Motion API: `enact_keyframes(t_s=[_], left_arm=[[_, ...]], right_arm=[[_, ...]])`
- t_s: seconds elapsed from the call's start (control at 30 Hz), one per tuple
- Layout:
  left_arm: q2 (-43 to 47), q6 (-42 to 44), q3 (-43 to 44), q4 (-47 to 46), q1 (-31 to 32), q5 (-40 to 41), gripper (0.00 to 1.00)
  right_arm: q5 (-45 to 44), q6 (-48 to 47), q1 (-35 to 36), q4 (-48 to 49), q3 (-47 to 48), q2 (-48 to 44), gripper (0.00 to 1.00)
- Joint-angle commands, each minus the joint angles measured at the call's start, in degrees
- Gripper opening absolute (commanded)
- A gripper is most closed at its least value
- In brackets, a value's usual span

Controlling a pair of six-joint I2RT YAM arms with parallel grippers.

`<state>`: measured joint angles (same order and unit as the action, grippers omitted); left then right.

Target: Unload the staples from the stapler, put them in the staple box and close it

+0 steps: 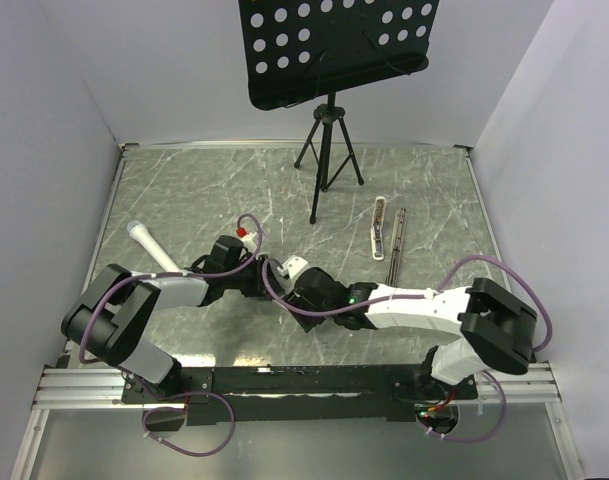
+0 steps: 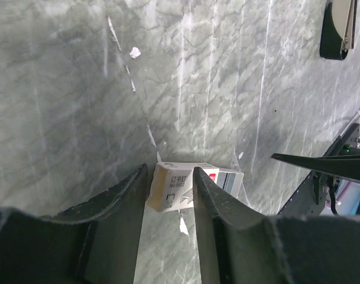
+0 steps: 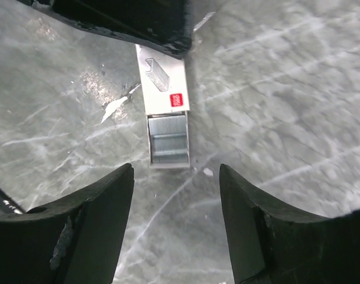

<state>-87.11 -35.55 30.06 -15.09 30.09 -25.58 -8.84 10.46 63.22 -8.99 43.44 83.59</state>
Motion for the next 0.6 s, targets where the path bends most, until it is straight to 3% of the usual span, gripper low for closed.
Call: enact_keyframes(t_s=[0.0, 0.27, 0.57], left_arm=[[4.31, 0.75, 1.22, 2.69, 0.24, 2.81, 0.42], [4.41, 0.83, 0.96, 4.37, 0.24, 3.17, 0.35], [2.56, 0.66, 0.70, 3.49, 0.24, 1.85, 0.30]], right_arm=[[-2.85, 3.42, 0.06, -2.43, -2.48, -3.43, 0.66], [-5.83, 6.33, -0.03, 3.28, -6.52, -2.21, 0.64], [-7.94, 9.40, -0.03, 3.45, -4.68, 4.11, 0.64]])
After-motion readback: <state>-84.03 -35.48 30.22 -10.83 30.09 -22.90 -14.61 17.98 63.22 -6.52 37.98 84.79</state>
